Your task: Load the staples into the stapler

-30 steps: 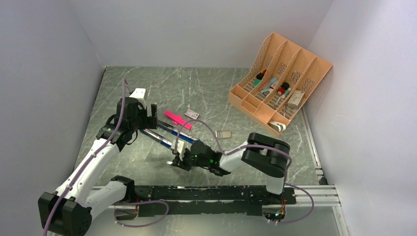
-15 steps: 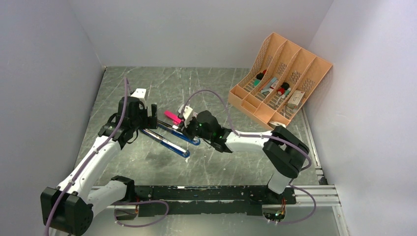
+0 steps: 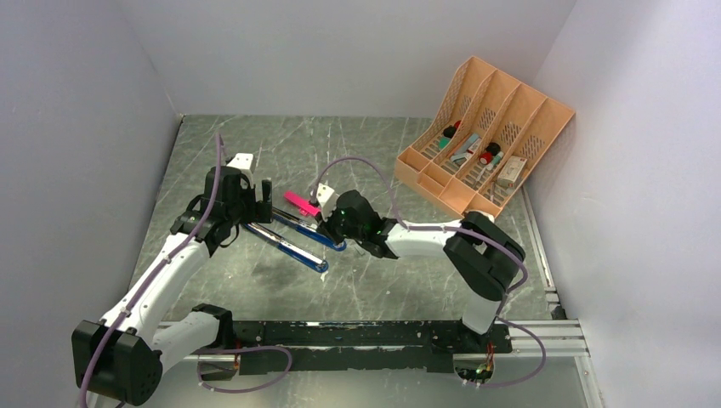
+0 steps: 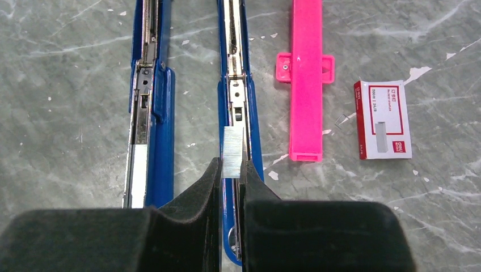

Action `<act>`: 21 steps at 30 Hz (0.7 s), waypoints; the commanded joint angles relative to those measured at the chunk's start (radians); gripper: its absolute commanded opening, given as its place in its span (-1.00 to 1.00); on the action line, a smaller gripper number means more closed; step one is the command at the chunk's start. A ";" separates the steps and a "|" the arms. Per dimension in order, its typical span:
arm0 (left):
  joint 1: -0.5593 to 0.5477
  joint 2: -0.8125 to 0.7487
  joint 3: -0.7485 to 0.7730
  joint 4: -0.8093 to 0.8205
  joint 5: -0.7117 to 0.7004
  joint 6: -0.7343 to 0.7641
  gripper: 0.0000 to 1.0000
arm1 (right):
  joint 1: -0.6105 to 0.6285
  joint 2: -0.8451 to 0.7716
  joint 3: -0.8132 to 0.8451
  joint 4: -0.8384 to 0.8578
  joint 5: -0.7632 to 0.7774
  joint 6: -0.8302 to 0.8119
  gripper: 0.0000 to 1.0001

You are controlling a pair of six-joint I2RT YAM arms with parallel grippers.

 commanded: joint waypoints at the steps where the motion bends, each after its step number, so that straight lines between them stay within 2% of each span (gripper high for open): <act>1: 0.008 -0.008 0.010 0.025 0.025 0.009 0.92 | -0.013 0.024 0.017 -0.009 -0.027 -0.003 -1.00; 21: 0.001 -0.015 0.007 0.025 0.021 0.008 0.92 | -0.029 0.027 0.012 0.009 -0.001 0.026 -1.00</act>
